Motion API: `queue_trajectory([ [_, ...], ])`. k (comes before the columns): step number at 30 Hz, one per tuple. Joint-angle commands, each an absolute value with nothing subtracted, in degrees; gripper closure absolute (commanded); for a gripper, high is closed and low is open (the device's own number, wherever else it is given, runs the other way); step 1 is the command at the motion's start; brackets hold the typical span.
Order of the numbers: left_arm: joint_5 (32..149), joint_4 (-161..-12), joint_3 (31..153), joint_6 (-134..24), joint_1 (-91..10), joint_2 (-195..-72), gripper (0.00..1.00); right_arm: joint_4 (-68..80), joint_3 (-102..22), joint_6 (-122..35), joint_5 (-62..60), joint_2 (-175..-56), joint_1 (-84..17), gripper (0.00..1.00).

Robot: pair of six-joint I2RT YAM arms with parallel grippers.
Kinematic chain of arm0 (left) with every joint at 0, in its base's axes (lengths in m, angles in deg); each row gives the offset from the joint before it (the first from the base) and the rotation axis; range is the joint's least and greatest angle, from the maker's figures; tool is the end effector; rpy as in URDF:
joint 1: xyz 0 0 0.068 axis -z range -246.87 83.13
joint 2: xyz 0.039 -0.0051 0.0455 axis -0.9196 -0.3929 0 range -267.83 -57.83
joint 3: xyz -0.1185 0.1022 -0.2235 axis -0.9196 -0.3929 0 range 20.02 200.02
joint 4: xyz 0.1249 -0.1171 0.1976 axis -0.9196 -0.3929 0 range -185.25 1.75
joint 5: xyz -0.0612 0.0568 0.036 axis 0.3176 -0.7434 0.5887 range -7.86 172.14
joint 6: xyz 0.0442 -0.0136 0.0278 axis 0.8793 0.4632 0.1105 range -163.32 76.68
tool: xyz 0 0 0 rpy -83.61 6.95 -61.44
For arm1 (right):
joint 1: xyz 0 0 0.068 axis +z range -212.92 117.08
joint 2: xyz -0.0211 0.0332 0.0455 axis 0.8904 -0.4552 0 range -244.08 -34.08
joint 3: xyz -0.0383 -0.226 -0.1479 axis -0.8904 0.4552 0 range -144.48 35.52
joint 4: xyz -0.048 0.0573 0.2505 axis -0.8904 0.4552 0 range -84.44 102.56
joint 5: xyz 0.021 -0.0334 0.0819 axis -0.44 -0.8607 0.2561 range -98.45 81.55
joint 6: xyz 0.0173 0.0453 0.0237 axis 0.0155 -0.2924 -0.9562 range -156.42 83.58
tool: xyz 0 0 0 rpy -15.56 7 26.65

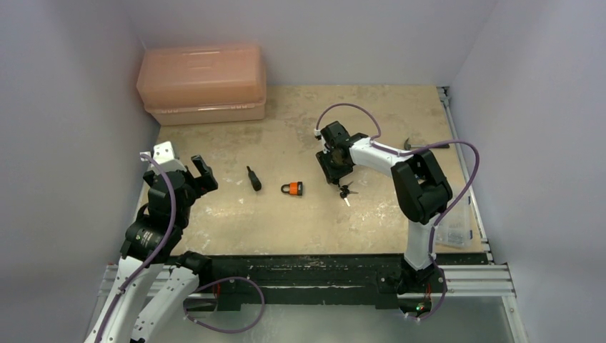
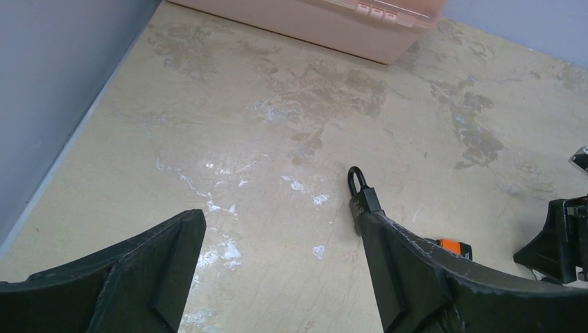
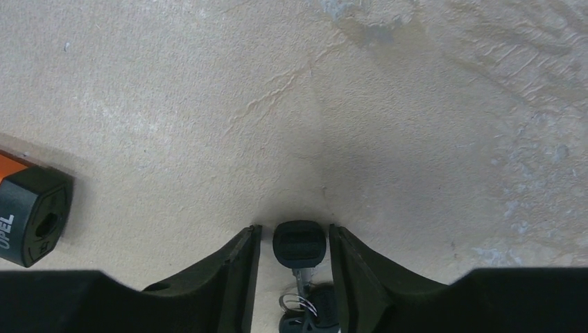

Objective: Unlock with the key

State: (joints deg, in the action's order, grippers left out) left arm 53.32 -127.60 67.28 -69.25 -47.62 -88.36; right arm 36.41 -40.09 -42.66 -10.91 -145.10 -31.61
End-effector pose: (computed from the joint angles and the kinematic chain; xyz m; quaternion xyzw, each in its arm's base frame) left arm 0.1067 -0.0191 0.3351 -0.1849 0.7964 -0.0152 0.5756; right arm 0.3367 0.2030 0.1665 -0.2080 0.9560 0.0463 0.2014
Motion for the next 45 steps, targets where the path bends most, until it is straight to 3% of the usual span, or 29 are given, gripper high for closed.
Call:
queue_trajectory([
  [1, 52.52, -125.26, 67.35, -69.09, -47.97, -88.65, 0.1, 39.72, -38.78, -42.55, -13.02, -143.04, -31.99, 0.48],
  [4, 52.61, -125.27, 67.3, -69.12, -47.97, -88.94, 0.1, 39.84, -38.02, -42.66, -13.43, -142.39, -31.99, 0.46],
  [13, 52.52, -125.25, 67.31, -69.07, -47.97, -88.79, 0.11, 38.89, -37.35, -42.57, -13.27, -143.0, -31.9, 0.57],
  [20, 52.46, -125.25, 67.32, -69.15, -47.97, -88.73, 0.11, 37.45, -38.1, -42.92, -11.75, -143.71, -31.87, 0.79],
  [26, 52.6, -125.28, 67.33, -69.08, -47.97, -88.68, 0.11, 34.81, -38.67, -47.04, -9.31, -138.94, -30.63, 0.81],
  [35, 56.2, -124.31, 67.39, -67.86, -47.97, -89.85, 0.12, 29.24, -36.29, -63.74, -9.37, -128.0, -30.67, 0.84],
  [45, 77.87, -111.29, 63.85, -70.44, -47.97, -91.37, 0.14, 22.92, -27.51, -93.52, -12.63, -111.96, -29.44, 0.84],
])
